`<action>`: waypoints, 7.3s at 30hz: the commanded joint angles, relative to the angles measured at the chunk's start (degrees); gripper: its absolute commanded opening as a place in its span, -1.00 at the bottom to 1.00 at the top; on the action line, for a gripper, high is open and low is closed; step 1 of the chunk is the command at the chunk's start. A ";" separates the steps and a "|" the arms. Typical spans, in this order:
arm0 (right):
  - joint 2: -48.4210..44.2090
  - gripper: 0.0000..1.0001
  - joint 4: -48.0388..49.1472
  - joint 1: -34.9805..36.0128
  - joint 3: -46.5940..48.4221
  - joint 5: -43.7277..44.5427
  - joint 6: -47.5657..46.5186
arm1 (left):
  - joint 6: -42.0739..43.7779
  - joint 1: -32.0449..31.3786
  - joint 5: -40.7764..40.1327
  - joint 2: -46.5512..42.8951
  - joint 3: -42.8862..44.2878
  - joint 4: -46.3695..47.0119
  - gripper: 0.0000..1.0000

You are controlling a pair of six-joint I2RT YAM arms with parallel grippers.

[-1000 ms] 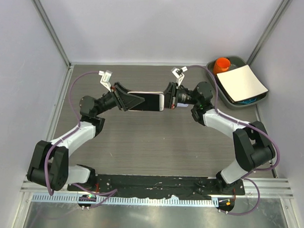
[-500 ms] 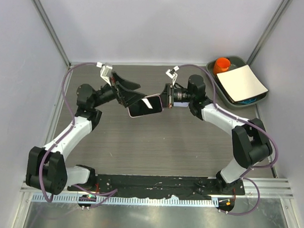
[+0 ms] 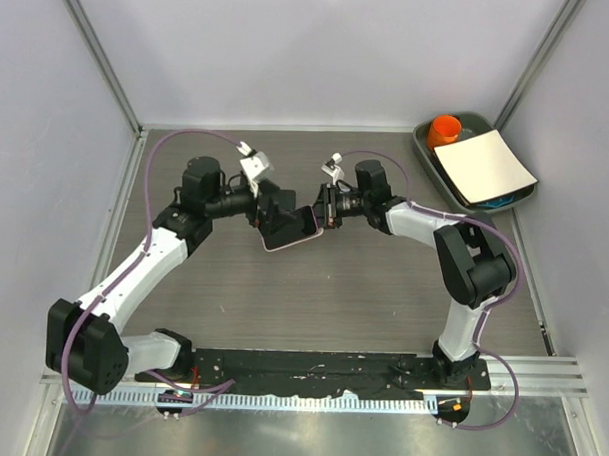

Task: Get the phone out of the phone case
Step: Remove the phone case from the phone, then place the phone at the center of the board.

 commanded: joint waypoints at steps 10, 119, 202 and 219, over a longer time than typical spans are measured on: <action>1.10 -0.98 -2.74 1.47 4.41 2.28 -4.00 | 23.50 -10.25 -10.17 1.13 -1.69 -9.99 0.99; -0.66 -0.99 -18.65 -6.52 10.03 13.09 -15.34 | 16.55 -8.58 -7.10 0.34 -1.78 -5.40 -0.99; -25.18 -0.98 -24.54 -25.16 -2.18 7.02 -19.56 | 52.69 -9.90 -29.87 45.34 23.79 -46.02 -0.43; -25.53 -0.98 -24.72 -25.60 -2.09 6.93 -19.38 | 51.63 -9.90 -30.22 44.81 22.56 -44.36 0.97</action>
